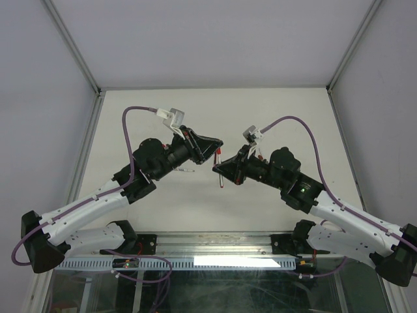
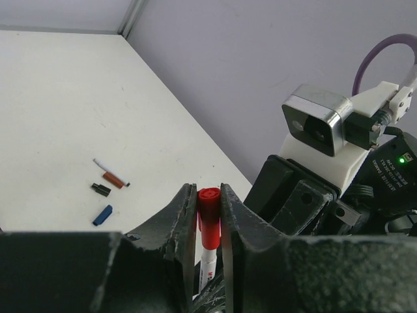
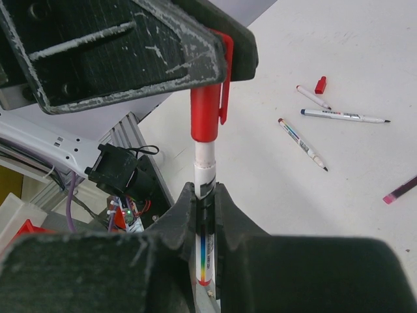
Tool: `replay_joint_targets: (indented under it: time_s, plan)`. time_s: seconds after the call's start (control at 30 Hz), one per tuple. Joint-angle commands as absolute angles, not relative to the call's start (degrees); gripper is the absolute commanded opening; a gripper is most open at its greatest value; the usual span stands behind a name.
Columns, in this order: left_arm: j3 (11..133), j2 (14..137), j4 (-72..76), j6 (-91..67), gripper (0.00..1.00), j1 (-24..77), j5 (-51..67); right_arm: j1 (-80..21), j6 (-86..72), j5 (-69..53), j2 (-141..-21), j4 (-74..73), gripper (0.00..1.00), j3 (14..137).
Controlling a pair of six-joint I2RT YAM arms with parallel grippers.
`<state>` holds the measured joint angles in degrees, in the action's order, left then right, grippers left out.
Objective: Insert the pens into the pen caps
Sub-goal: Insert the pen cap onto the pen.
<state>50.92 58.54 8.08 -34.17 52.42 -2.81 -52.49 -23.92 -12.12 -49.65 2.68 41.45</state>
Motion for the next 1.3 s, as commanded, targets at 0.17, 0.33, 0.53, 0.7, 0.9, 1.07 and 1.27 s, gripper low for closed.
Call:
replay_joint_targets:
  time_s: [0.17,0.33,0.53,0.7,0.9,1.07,1.27]
  plan:
    - [51.3,58.4,10.3,-34.3,0.02,52.2,-1.8,-52.5,-24.5,-8.0,-49.5,3.3,0.0,46.0]
    - [51.7,58.9,9.5,-34.3,0.0,52.2,-1.0,-52.5,-24.3,-6.9,-49.8,3.8,0.0,46.8]
    - [54.1,61.7,7.7,-33.9,0.0,52.2,3.8,-52.5,-22.2,-4.7,-50.9,3.2,0.0,49.4]
    - [53.8,62.2,7.6,-34.1,0.0,52.2,5.0,-52.5,-21.5,-1.5,-50.9,4.1,0.0,51.3]
    - [55.7,64.0,5.8,-33.2,0.0,52.3,8.0,-52.3,-18.7,1.6,-51.8,3.3,0.0,55.3]
    - [56.2,65.9,5.3,-33.1,0.0,52.9,10.1,-51.6,-16.5,3.2,-51.1,8.0,0.0,56.3]
    - [54.6,68.4,6.8,-33.5,0.0,55.2,12.1,-48.6,-10.7,1.3,-54.6,7.3,0.0,65.7]
